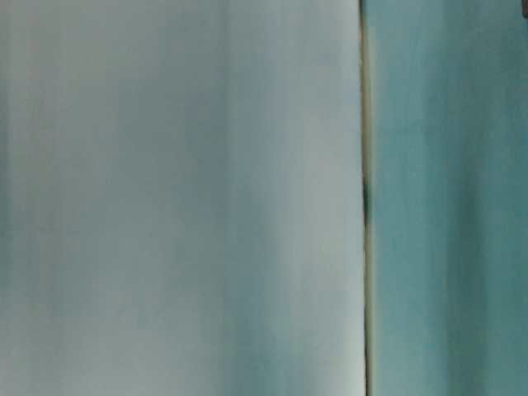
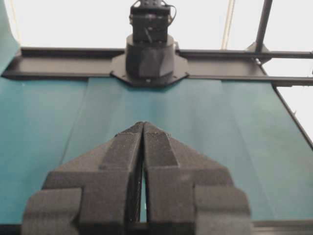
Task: Insert the washer onto the shaft with both hands.
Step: 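Move left gripper over the silver washer and right gripper over the shaft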
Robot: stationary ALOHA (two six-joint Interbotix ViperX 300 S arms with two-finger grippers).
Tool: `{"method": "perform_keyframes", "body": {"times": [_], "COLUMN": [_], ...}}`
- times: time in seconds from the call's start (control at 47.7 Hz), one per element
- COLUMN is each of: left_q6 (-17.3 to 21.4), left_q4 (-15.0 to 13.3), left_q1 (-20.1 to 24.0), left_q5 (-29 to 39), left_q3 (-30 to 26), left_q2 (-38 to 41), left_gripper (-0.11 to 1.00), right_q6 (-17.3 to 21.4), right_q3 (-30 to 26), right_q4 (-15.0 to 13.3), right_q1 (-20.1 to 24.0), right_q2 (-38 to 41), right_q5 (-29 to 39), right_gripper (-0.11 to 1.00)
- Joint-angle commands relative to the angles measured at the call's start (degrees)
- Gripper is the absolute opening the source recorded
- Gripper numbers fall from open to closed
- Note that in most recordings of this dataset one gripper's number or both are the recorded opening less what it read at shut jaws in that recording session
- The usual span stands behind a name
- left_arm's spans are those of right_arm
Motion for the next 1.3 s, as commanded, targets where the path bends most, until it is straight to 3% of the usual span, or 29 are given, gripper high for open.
{"method": "perform_keyframes", "body": {"times": [0.0, 0.105, 0.21, 0.398, 0.566, 0.776, 1.006, 1.279], "left_q6": [-1.7, -2.8, -3.0, -3.0, -3.1, -3.3, -3.3, -6.4], "left_q4": [0.5, 0.5, 0.5, 0.5, 0.5, 0.5, 0.5, 0.5], "left_q1": [0.5, 0.5, 0.5, 0.6, 0.6, 0.5, 0.4, 0.2], "left_q5": [-0.1, 0.2, 0.2, 1.1, 7.1, 12.6, 13.9, 22.7], "left_q3": [-2.8, -4.6, -5.3, -5.9, -7.9, -10.5, -12.2, -16.6], "left_q2": [2.4, 4.2, 5.1, 5.3, 7.4, 10.8, 13.7, 20.5], "left_gripper": [0.02, 0.02, 0.02, 0.02, 0.02, 0.02, 0.02, 0.02], "right_q6": [0.3, 1.1, 1.9, 2.2, 4.2, 9.9, 10.5, 10.4], "right_q3": [-0.8, -0.8, -1.5, -2.0, -2.9, -6.1, -9.6, -13.0], "right_q4": [0.2, 2.3, 2.5, 2.5, 2.7, 2.6, 2.5, 2.5], "right_q1": [-0.6, -0.5, -0.6, -0.8, -0.9, -1.1, -1.1, -1.1], "right_q2": [0.5, 0.2, -0.5, -1.7, -0.3, 5.4, 11.4, 19.4], "right_q5": [-0.3, 1.7, 4.0, 7.8, 11.3, 17.2, 25.0, 30.6], "right_gripper": [0.00, -0.03, -0.09, -0.09, -0.09, -0.09, -0.09, -0.09]}}
